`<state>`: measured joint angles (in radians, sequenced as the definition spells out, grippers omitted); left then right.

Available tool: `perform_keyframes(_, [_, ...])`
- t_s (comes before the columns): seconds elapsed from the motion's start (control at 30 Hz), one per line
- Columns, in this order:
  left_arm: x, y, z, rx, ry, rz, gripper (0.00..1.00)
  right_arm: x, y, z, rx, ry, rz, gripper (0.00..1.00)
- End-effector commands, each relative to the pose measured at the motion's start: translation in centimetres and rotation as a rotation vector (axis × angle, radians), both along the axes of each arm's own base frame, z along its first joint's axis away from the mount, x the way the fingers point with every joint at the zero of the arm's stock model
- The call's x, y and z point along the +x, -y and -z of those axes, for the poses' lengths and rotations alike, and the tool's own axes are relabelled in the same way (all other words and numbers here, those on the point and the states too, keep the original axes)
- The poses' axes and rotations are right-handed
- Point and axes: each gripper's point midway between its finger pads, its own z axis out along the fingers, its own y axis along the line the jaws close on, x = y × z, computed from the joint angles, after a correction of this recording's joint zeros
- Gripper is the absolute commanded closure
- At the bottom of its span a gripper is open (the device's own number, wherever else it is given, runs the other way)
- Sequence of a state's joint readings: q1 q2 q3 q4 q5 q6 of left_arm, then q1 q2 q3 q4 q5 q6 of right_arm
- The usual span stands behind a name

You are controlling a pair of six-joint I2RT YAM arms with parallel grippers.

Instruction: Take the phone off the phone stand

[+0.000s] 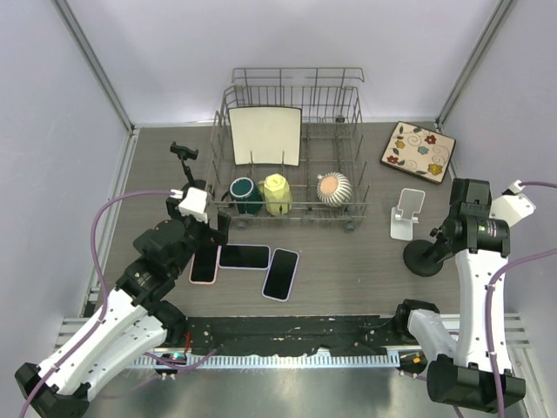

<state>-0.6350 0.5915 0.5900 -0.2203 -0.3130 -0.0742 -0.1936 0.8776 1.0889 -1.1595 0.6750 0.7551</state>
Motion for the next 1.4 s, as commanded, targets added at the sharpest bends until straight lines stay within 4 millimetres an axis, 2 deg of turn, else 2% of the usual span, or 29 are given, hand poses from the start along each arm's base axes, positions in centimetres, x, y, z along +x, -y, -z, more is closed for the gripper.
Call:
perform_keyframes(0.0, [0.2, 0.4, -1.7, -0.036, 0.056, 0.015, 0.00, 2.5, -1.0, -4.7, -0.018, 0.109, -0.171, 0.99])
perform_keyframes(0.07, [0.1, 0.4, -1.6, -0.036, 0.054, 0.018, 0.00, 2.9, -1.6, -4.7, 0.000, 0.083, -0.227, 0.99])
perform_keyframes(0.37, [-0.1, 0.2, -2.2, -0.046, 0.070, 0.013, 0.00, 4.2, -5.0, -7.4, 0.044, 0.093, -0.448, 0.99])
perform_keyframes(0.5, [-0.2, 0.3, -2.4, -0.052, 0.074, 0.019, 0.00, 5.7, -8.4, -7.5, 0.047, 0.101, -0.545, 0.99])
perform_keyframes(0.53, [-0.1, 0.3, -2.4, -0.050, 0.074, 0.018, 0.00, 6.3, -10.9, -7.1, 0.047, 0.083, -0.634, 0.99])
perform_keyframes(0.6, [-0.2, 0.2, -2.4, -0.051, 0.072, 0.018, 0.00, 6.8, -12.3, -7.2, 0.024, 0.103, -0.620, 0.99])
perform_keyframes(0.63, [-0.2, 0.2, -2.4, -0.051, 0.076, 0.016, 0.00, 7.1, -14.8, -6.9, 0.020, 0.094, -0.701, 0.99])
perform_keyframes(0.73, [-0.3, 0.0, -2.4, -0.051, 0.077, 0.010, 0.00, 8.0, -17.3, -7.1, -0.022, 0.123, -0.719, 0.99])
perform_keyframes(0.77, [-0.3, -0.1, -2.5, -0.051, 0.079, 0.009, 0.00, 8.2, -19.7, -6.6, -0.038, 0.109, -0.783, 0.99])
perform_keyframes(0.83, [-0.4, -0.2, -2.5, -0.053, 0.083, 0.008, 0.00, 8.9, -21.3, -7.3, -0.078, 0.151, -0.782, 0.99])
perform_keyframes(0.87, [-0.4, -0.2, -2.5, -0.051, 0.082, 0.006, 0.00, 9.0, -23.2, -6.8, -0.097, 0.141, -0.830, 0.99])
perform_keyframes(1.0, [-0.4, -0.3, -2.6, -0.052, 0.084, 0.005, 0.00, 10.0, -26.2, -6.3, -0.092, 0.195, -0.855, 0.99])
perform_keyframes(1.17, [-0.4, -0.2, -2.5, -0.049, 0.081, 0.008, 0.00, 10.0, -27.9, -4.8, 0.008, 0.240, -0.871, 0.99])
perform_keyframes(1.37, [-0.2, 0.3, -2.0, -0.042, 0.066, 0.023, 0.00, 9.6, -28.0, -2.3, -0.002, 0.163, -0.884, 0.98])
